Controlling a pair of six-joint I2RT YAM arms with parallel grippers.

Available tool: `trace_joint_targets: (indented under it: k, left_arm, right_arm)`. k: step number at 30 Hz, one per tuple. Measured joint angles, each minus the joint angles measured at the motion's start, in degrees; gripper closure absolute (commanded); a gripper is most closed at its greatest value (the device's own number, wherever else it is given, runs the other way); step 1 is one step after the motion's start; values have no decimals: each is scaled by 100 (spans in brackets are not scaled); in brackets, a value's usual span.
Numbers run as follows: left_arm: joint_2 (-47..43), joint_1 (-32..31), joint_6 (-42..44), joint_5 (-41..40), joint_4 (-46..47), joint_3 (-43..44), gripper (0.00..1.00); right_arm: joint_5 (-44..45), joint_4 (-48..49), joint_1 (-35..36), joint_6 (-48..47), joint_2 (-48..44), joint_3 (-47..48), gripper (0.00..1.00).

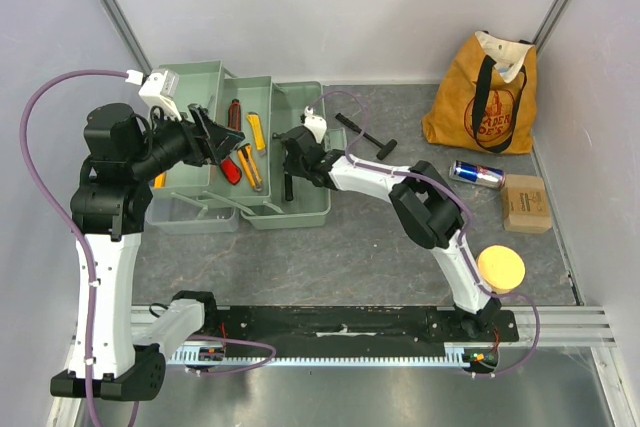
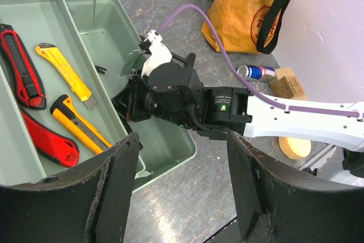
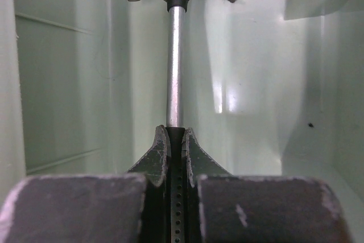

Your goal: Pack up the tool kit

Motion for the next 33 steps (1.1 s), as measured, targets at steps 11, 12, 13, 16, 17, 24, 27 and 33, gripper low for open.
trace_joint_targets:
  k: [11,12,13,16,17,24,27,33]
  left_arm:
    - [-63,0,0,-7,-15,0,31]
    - [-63,0,0,-7,-15,0,31]
    - [-63,0,0,-7,-17,0,31]
    - [-63,0,0,-11,-20,0,30]
    - [-63,0,0,-13,-20,0,31]
    - [-63,0,0,-33,-28,0,30]
    - [-63,0,0,-44,-35,0,30]
    - [-85,0,0,-55,-46,0,28]
  right_arm:
    - [59,-68,114,-151,382,321,60]
    - [59,-83,114,-166,382,321,55]
    - [63,-96,114,-168,382,321,52]
    - [66,-79,114,-216,356,315,51]
    - [70,-74,114,-236,321,304,50]
    - [267,-177,168,-470,-540,-31,54]
    - [407,-184,168,-599,-1008,-122,52]
    - [1036,-188,140,-1113,-2013,-503,33]
